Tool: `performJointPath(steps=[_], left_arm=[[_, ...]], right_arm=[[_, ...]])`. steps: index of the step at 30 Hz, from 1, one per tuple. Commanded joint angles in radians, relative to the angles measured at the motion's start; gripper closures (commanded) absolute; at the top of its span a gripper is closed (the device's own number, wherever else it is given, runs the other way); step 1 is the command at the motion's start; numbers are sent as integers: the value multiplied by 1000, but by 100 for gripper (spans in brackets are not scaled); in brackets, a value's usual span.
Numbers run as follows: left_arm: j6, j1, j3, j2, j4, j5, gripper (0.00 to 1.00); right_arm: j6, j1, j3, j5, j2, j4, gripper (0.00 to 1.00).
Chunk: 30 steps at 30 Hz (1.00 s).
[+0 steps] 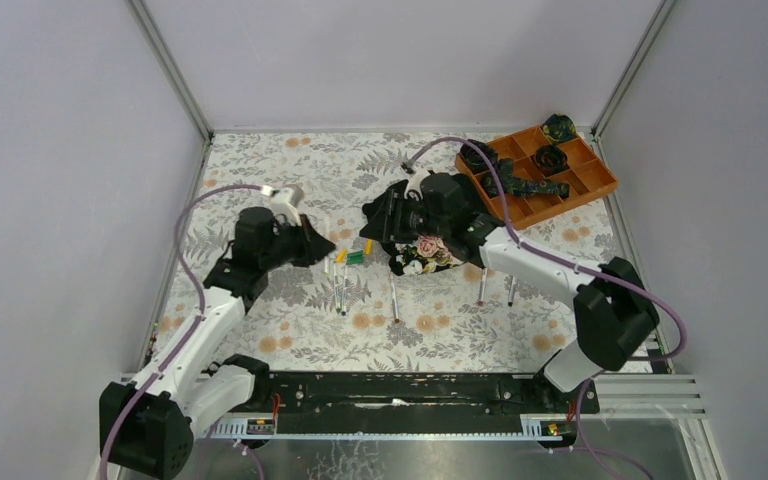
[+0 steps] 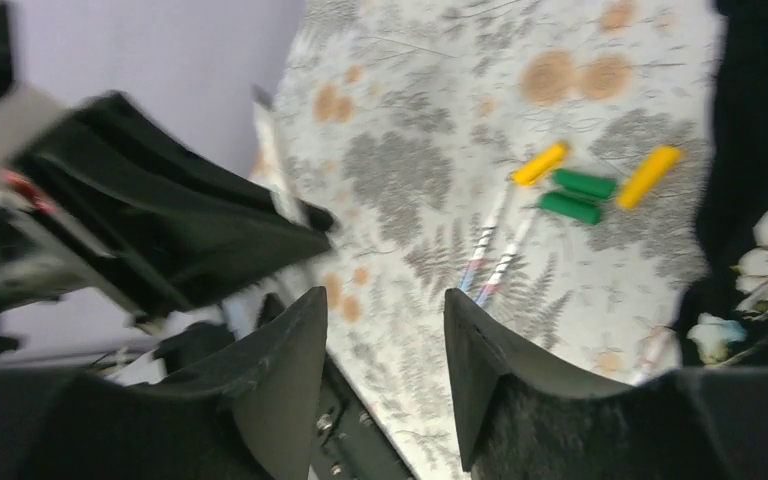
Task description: Insert the pens into the pen caps
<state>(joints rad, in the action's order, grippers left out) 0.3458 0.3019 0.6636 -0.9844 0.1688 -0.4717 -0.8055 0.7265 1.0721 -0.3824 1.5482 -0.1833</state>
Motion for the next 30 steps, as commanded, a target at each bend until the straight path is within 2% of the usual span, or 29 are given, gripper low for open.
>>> performJointPath(steps=[1,6,15,21,30], left_arm=[[39,-131,12,74,58,317,100],[35,-155,6,153,64,410,100],[42,-157,-1,182,66,408,100],[43,-155,-1,183,57,387,100],[44,-156,-4,190,51,369,100]], right_arm=[[139,28,121,238,80,224,50],[171,51,277,328,236,366,57],[150,74,518,408,483,547,65],[129,79,574,430,558,578,65],[100,80,574,442,604,555,65]])
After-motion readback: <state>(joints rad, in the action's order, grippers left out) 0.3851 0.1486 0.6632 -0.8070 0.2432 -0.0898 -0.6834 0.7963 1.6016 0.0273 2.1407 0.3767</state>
